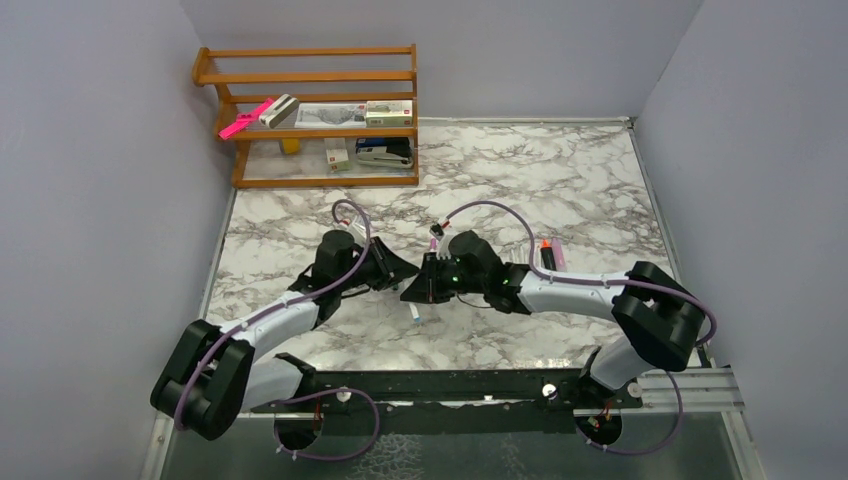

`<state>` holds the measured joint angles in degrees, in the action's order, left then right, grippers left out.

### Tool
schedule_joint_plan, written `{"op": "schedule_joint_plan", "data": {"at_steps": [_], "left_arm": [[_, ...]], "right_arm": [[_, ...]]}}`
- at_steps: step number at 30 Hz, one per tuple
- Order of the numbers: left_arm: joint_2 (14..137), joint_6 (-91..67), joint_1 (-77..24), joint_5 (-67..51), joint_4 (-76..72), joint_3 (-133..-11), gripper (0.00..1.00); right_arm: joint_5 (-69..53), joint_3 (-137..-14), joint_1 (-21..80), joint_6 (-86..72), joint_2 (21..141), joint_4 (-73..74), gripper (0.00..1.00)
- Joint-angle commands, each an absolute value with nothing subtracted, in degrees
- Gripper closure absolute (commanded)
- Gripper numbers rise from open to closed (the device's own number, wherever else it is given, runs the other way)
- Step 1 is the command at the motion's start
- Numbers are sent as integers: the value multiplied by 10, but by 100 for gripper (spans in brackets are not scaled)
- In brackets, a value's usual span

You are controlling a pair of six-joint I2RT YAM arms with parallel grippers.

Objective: Open the pen caps

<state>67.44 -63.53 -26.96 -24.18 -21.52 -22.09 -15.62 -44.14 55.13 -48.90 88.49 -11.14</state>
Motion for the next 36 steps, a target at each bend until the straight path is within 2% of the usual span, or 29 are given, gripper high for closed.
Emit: {"op": "schedule_joint_plan", "data": {"at_steps": [1,19,27,36], "left_arm": [[671,-608,-216,-207,-224,-256,94],[678,-572,-146,-220,-179,-288,94],[668,-498,-105,-188,-59,-321,94],[660,-428,-98,-144,35,-334,94]], "right_arm": [[-222,-436,594,-485,882,-106,99],[-216,-427,612,-485,873,-99,99],[-196,-419,611,-479,864,-84,99],[-100,-458,611,-430,851,28,99]]}}
